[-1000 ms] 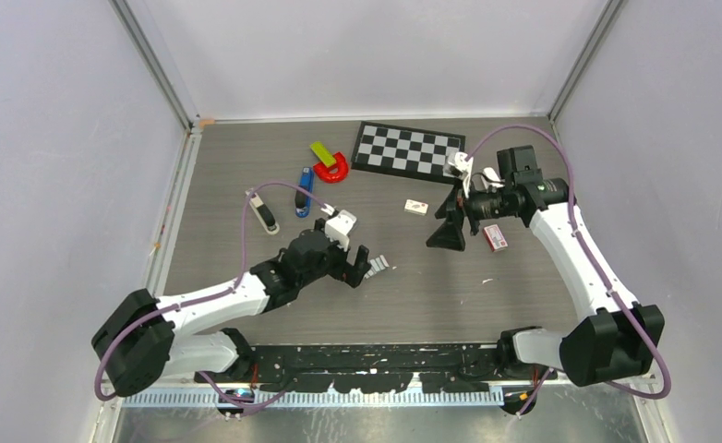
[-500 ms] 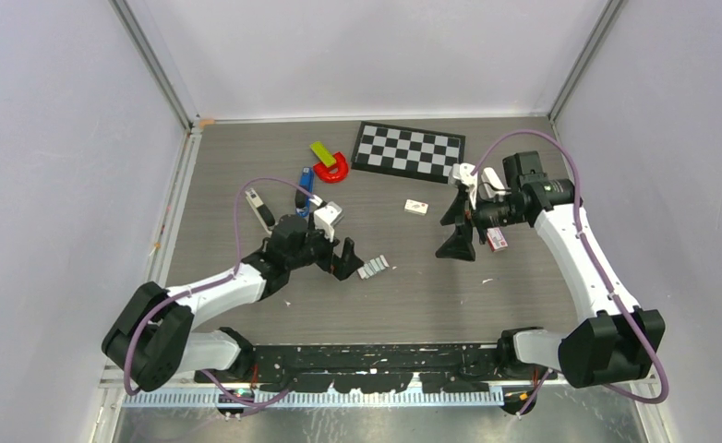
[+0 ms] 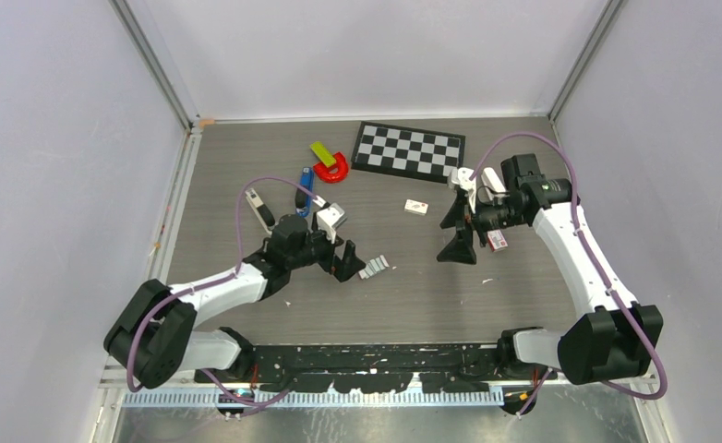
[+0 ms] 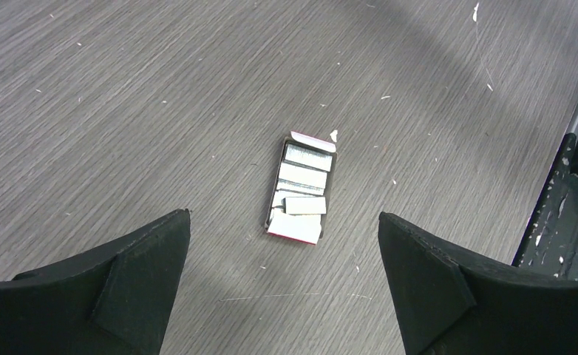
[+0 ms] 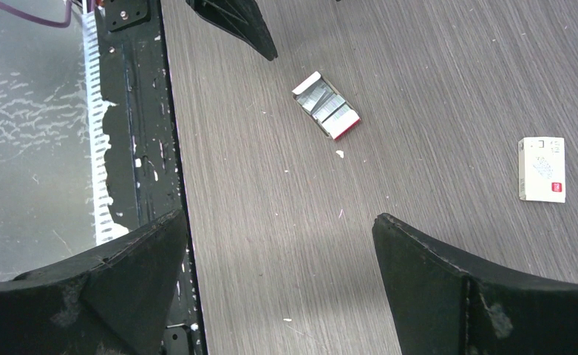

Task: Unload the staples from the stapler
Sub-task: Adjust the staple box at the center of the board.

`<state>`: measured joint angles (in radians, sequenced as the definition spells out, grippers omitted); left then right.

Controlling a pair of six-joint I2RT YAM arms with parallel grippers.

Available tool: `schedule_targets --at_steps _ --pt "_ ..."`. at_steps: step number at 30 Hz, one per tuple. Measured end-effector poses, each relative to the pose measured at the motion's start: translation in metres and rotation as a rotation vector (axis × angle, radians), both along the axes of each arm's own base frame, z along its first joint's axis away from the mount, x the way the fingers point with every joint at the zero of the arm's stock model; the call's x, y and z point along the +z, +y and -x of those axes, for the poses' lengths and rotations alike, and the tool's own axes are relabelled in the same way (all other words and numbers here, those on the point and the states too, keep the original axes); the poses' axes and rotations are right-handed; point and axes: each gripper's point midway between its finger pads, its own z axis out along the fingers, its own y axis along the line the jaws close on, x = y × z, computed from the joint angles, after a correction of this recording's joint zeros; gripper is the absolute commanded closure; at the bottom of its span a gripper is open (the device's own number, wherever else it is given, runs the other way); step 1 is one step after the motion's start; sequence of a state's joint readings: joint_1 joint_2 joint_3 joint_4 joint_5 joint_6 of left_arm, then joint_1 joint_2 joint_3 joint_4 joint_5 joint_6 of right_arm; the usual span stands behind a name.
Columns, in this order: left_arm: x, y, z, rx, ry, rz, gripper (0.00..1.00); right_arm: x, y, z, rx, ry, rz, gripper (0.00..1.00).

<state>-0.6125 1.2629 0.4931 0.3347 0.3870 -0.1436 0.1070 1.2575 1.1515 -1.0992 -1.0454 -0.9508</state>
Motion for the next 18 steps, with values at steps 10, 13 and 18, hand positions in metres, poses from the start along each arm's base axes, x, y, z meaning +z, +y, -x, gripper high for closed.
schedule_targets --at_steps 10,13,18 --pt "-0.007 -0.002 0.007 -0.090 -0.061 -0.025 0.00 -0.002 -0.001 0.007 0.028 -0.003 0.004 0.01" --pt "-0.014 -0.001 0.007 -0.109 -0.069 -0.051 0.00 -0.002 -0.001 0.007 0.033 -0.007 0.002 0.01" --pt "-0.028 -0.005 0.004 -0.144 -0.043 -0.096 0.01 -0.002 0.000 0.008 0.037 0.001 0.000 0.00"
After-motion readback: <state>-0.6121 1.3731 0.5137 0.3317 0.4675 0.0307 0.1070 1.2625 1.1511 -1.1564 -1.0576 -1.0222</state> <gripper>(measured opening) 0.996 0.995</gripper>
